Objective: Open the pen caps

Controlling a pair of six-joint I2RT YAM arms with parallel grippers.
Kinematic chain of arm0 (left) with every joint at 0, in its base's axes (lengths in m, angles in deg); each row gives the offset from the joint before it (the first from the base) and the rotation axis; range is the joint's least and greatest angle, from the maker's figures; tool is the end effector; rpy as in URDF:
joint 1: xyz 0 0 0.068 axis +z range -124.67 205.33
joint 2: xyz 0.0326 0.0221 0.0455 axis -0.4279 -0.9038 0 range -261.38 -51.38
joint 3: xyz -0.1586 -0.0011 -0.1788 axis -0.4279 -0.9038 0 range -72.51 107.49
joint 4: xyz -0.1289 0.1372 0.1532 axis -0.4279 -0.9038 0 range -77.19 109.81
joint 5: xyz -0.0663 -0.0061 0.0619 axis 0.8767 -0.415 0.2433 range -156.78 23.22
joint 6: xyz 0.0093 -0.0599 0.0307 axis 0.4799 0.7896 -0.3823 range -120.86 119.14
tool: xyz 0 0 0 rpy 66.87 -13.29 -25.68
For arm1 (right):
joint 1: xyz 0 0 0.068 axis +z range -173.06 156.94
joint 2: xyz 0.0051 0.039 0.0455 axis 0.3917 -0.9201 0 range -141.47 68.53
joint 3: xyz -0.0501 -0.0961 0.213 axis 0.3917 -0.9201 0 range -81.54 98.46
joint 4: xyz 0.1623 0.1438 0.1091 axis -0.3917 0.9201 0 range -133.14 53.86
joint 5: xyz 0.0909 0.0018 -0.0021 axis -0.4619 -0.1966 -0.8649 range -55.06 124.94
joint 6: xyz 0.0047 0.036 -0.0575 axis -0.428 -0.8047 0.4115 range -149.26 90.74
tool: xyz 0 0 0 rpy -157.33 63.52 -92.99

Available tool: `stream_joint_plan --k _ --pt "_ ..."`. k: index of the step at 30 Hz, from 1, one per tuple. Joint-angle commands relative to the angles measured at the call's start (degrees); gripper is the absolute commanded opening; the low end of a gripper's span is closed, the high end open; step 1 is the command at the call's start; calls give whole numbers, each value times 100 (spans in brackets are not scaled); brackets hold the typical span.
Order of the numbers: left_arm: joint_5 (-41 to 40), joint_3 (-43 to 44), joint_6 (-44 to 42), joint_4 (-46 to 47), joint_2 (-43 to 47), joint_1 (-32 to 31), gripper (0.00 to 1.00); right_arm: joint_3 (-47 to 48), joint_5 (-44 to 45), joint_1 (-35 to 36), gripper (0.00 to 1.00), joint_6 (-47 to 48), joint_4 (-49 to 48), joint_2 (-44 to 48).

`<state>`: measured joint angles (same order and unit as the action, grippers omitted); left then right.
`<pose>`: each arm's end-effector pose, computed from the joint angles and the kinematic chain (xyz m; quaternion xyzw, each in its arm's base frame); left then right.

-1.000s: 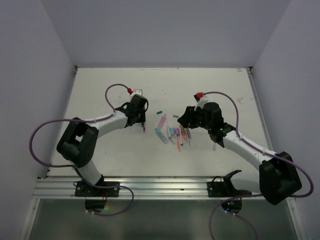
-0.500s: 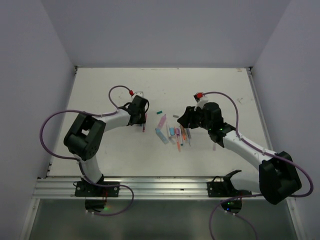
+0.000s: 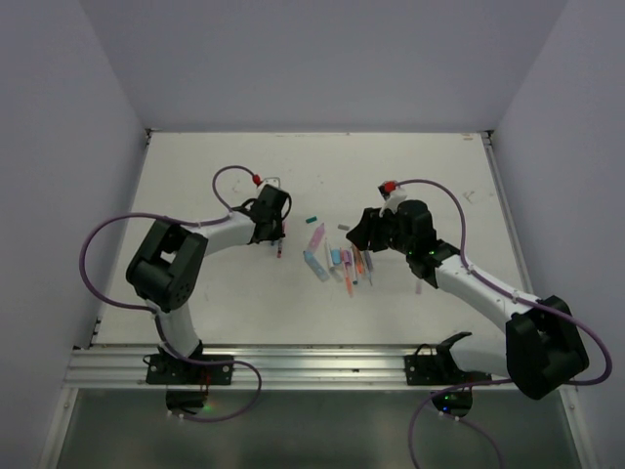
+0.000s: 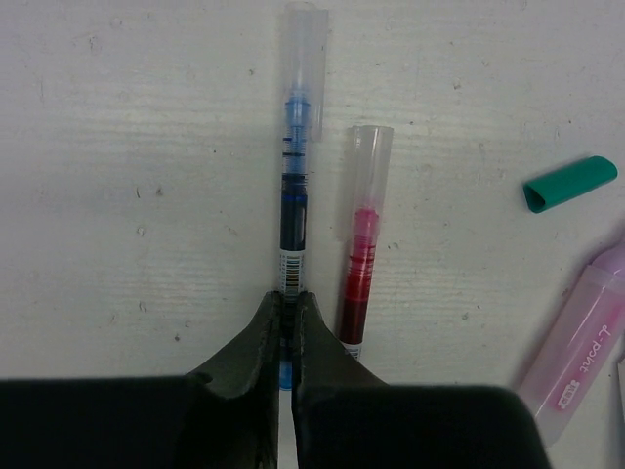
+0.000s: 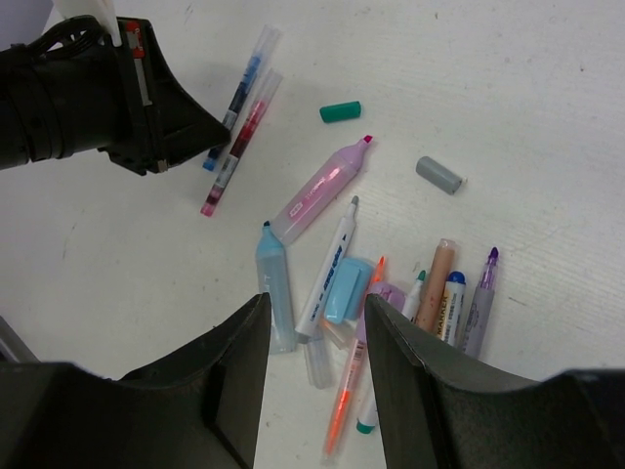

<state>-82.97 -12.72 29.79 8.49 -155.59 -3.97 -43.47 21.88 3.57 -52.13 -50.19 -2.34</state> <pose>0.3127 -0.1581 0.1164 -0.0525 0.9456 -0.0292 0.3198 0.2459 0.1370 0.2031 -0.0880 0.8390 0.3087 0.4395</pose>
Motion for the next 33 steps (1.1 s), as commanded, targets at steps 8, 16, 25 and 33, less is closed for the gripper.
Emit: stream_joint_plan --k 8,16,25,33 --pt "613 -397 -332 706 1689 65 0 569 -706 17 58 -445 -639 -93" --pt "2399 -1232 -420 1825 2887 47 0 1422 -742 52 69 -1210 -1289 -462" --pt "3376 -1619 -578 2423 3520 -216 0 2337 -513 149 69 -1641 -1387 -1173" --pt "3526 -1681 -631 2704 3626 -340 0 2697 -575 316 66 -1922 -1386 -1763"
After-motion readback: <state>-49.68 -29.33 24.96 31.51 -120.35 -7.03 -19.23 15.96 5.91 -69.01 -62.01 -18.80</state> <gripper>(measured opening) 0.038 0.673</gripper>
